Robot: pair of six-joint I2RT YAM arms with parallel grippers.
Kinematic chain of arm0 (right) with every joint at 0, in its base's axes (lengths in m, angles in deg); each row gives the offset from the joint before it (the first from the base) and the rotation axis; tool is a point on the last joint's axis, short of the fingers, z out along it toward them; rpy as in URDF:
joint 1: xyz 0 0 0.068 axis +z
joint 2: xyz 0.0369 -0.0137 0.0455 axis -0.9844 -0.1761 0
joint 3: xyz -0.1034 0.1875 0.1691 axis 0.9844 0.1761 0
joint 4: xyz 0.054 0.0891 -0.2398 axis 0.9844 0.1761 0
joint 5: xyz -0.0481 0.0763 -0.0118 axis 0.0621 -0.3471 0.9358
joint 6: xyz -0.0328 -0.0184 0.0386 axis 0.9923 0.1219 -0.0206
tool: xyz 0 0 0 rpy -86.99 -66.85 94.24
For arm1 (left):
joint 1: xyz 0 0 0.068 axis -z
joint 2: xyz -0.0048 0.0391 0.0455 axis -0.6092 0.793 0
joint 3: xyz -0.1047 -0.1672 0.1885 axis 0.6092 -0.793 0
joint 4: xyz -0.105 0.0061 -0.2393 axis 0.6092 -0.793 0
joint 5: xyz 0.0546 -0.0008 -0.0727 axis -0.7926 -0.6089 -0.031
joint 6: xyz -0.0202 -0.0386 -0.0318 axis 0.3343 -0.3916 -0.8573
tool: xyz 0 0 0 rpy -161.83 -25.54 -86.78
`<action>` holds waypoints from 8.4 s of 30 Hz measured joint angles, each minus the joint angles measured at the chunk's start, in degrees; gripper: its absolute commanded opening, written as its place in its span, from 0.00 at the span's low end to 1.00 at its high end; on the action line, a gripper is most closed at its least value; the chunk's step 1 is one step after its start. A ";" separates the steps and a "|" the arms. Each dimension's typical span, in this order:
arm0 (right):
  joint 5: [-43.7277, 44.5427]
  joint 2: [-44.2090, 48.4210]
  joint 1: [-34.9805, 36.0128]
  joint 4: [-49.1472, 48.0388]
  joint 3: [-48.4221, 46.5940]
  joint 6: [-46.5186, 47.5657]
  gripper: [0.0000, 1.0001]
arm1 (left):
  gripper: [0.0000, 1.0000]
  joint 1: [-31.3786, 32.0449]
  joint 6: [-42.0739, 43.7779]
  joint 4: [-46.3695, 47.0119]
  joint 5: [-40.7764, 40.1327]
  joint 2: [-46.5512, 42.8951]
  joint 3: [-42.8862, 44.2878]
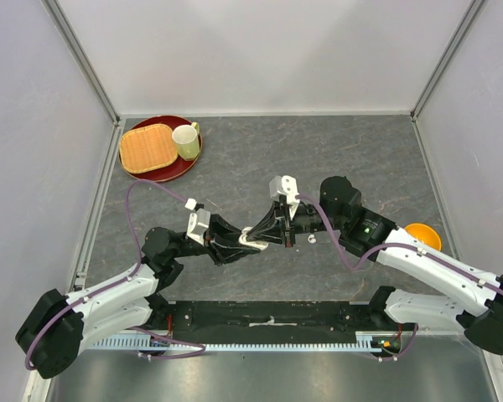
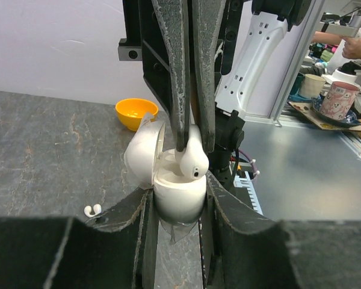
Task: Insert the wireless bluetooth earbuds into the charging case
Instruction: Place the earbud in the charging case, then adjust the earbud at the center of the board.
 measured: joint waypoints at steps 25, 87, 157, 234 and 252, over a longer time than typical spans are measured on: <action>7.32 -0.74 3.08 5.16 -3.04 6.54 0.00 | 0.02 -0.04 -0.20 -1.46 -0.22 -0.61 -0.02; 22.34 12.15 4.59 1.22 -0.37 1.38 0.78 | 0.02 -0.24 3.21 -7.48 -9.60 -11.93 -2.38; 18.86 -13.66 -36.15 21.62 12.79 -21.31 0.57 | 0.02 -0.24 5.97 -20.52 -14.08 -23.80 -4.81; 39.54 -13.03 -33.68 23.47 19.04 -24.90 0.33 | 0.02 -0.24 5.95 -21.03 -15.69 -24.72 -6.62; 35.87 -18.60 -24.68 16.15 17.25 -26.84 0.35 | 0.02 -0.24 5.90 -21.03 -16.00 -24.70 -6.69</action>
